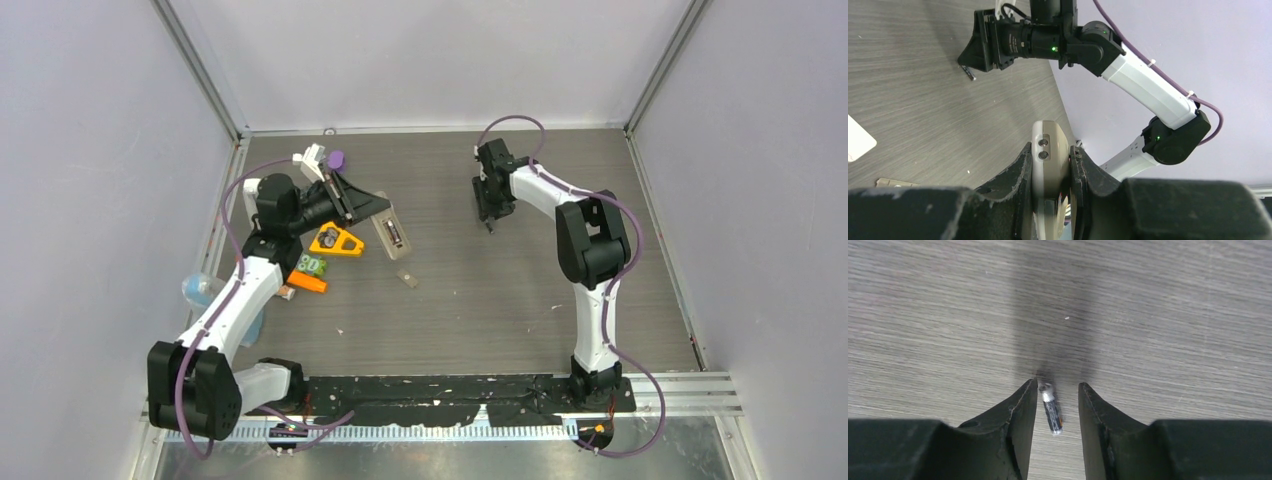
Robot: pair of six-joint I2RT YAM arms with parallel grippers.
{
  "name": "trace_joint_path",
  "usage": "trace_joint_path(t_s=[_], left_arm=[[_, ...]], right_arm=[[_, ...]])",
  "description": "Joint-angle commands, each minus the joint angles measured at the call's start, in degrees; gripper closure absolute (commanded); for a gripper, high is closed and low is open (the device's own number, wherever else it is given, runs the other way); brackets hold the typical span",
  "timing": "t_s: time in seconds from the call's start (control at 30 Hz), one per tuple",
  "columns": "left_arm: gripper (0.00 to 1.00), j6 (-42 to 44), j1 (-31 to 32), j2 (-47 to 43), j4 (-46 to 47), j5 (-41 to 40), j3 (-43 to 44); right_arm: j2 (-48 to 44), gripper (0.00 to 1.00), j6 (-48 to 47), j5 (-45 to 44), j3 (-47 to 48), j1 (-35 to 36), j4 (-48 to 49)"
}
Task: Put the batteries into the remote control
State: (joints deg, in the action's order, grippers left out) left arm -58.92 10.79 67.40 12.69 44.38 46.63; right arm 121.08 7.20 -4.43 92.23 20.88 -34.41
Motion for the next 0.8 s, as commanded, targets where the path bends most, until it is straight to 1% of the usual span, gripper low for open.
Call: trace_joint_path(t_s=[0.0, 0.13, 0.17, 0.37, 0.53, 0.63, 0.77], left_arm=[[1.0, 1.3, -1.2, 0.3, 1.8, 2.0, 3.5], [1.0, 1.1, -1.8, 1.0, 2.1, 2.5, 4.0], [1.0, 1.1, -1.8, 1.1, 2.1, 2.5, 4.1], [1.0, 0.9, -2.0, 1.5, 2.6, 2.6, 3.5], [1.0, 0.2, -2.0, 1.4, 3.9, 2.6, 2.6], [1.0, 0.1, -2.0, 1.1, 4.1, 2.5, 2.1], [1.0, 0.1, -2.0, 0.4, 4.3, 2.3, 1.0]], right_arm=[[0.9, 0.62, -1.2, 5.5, 1.8, -0.7, -1.9], [1.1, 0.64, -0.5, 8.3, -0.3, -0.8, -0.8], [1.0, 0.66, -0.4, 8.7, -1.0, -0.8, -0.4], [-1.1, 0.71, 0.2, 12.7, -4.2, -0.7, 1.3], [-2.4, 0.71, -1.0, 16.3, -5.7, -0.2, 1.4], [-2.2, 0.71, -1.0, 16.5, -5.9, -0.1, 0.2], [-3.6, 0.69, -0.9, 15.8, -8.0, 0.3, -0.7]])
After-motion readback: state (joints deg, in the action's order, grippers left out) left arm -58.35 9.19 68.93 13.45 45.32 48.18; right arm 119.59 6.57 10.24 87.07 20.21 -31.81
